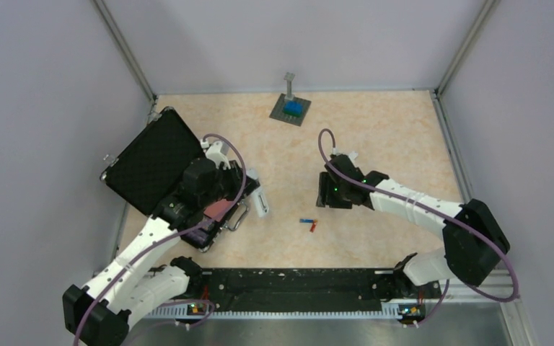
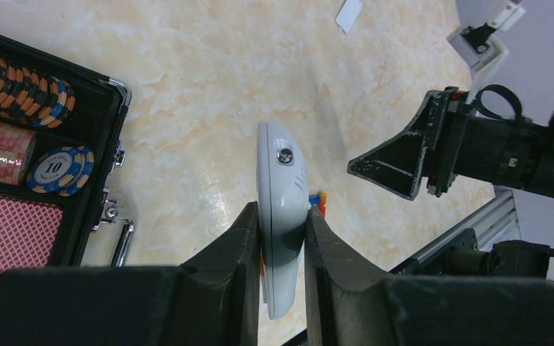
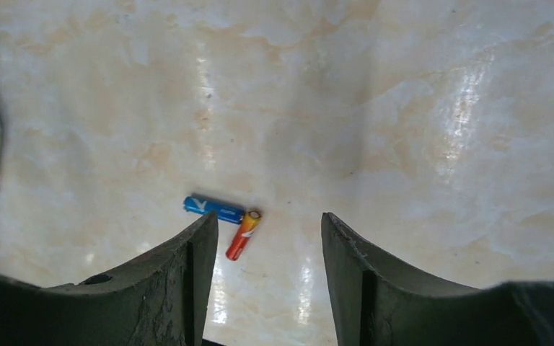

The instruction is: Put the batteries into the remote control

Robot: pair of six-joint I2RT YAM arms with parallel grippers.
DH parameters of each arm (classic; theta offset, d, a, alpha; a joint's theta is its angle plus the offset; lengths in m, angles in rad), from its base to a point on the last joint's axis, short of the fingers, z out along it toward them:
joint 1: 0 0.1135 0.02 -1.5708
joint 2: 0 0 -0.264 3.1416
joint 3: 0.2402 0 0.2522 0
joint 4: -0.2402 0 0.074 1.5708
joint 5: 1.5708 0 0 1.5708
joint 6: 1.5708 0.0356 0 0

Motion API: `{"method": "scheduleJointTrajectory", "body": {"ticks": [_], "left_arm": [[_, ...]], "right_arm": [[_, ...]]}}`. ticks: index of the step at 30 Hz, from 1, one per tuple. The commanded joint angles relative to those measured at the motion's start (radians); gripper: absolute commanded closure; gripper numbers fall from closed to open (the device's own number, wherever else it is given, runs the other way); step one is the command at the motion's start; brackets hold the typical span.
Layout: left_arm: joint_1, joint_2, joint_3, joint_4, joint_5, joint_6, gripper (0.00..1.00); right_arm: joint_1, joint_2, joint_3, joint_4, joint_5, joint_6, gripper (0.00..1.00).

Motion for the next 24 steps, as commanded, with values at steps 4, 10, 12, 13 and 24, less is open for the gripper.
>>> {"method": "scheduleJointTrajectory", "body": {"ticks": [4, 10, 12, 13, 24], "left_arm": [[0.003, -0.027, -0.015, 0.107, 0.028, 0.015, 1.0], [0.004, -0.044, -0.018, 0.108, 0.023, 0.014, 1.0], [0.006, -0.055, -0.02, 0.099, 0.009, 0.012, 1.0], [0.005, -0.06, -0.02, 0.091, -0.001, 0.012, 1.0], [0.01, -0.133, -0.029, -0.008, -0.201, -0.018, 1.0]], "right_arm": [[0.07, 0.104, 0.057, -0.13, 0.16, 0.104, 0.59], [0.176, 0.149, 0.065, -0.128, 0.19, 0.187, 0.66], [0.198, 0.16, 0.073, -0.123, 0.191, 0.21, 0.64], [0.204, 0.165, 0.077, -0.122, 0.192, 0.224, 0.62], [0.226, 0.246, 0.117, -0.108, 0.22, 0.329, 0.62]]}}
